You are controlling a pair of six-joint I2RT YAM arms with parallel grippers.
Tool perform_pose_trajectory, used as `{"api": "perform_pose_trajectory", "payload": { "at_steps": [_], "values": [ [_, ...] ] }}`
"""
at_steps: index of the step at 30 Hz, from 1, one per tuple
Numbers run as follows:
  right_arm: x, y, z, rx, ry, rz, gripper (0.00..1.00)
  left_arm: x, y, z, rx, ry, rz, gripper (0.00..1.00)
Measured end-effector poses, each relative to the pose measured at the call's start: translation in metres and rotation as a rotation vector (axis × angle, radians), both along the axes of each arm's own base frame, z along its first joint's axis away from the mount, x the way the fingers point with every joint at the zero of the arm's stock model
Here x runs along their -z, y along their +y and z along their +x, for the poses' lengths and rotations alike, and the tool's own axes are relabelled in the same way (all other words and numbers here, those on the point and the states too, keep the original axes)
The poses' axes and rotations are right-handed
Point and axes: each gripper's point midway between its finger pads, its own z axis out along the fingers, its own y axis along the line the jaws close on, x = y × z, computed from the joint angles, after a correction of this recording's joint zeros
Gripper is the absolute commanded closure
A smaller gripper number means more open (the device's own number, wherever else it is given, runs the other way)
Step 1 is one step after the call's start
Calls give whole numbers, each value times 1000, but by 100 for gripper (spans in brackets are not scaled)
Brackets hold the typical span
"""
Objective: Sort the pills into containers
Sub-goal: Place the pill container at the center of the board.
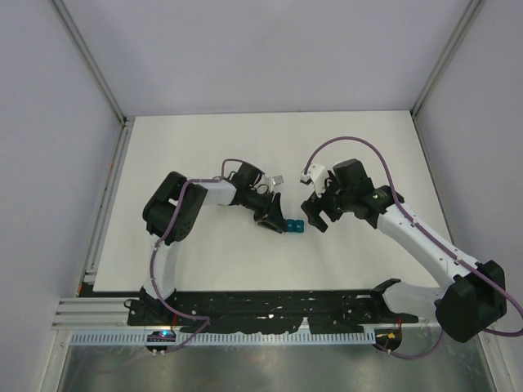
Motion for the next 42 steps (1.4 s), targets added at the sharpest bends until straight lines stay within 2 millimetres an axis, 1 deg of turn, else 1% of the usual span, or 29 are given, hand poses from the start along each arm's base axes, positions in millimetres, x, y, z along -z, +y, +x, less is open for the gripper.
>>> {"api": "perform_pose_trajectory", "payload": {
  "at_steps": [4,5,7,9,10,21,22,23,25,28,35,38,42],
  "values": [
    [0,0,0,0,0,0,8,1,1,0,3,-6,3,69],
    [0,0,0,0,0,0,8,1,1,0,5,-8,3,72],
    [0,0,0,0,0,0,8,1,1,-1,8,-10,1,82],
    [0,0,0,0,0,0,8,2,1,-1,8,-9,2,96],
    [0,0,0,-1,1,0,8,2,1,-1,8,-8,3,100],
    [3,4,-4,-22,20,17,8,-1,2,-4,15,-1,-11,100],
    [3,5,-4,-26,23,19,7,-3,2,-5,17,0,-14,100],
    [4,7,-4,-33,27,25,1,-4,2,-5,19,0,-19,100],
    [4,9,-5,-43,25,32,5,-8,1,-6,21,-5,-26,100],
    [5,10,-3,-48,16,38,5,-14,0,-5,28,-18,-46,100],
    [7,13,1,-50,13,54,5,-20,-1,-7,40,-18,-68,100],
    [6,17,-1,-67,18,77,5,-35,-1,-10,53,-28,-97,100],
    [2,23,-8,-117,22,106,5,-68,-2,-14,84,-64,-169,100]
  ]
}}
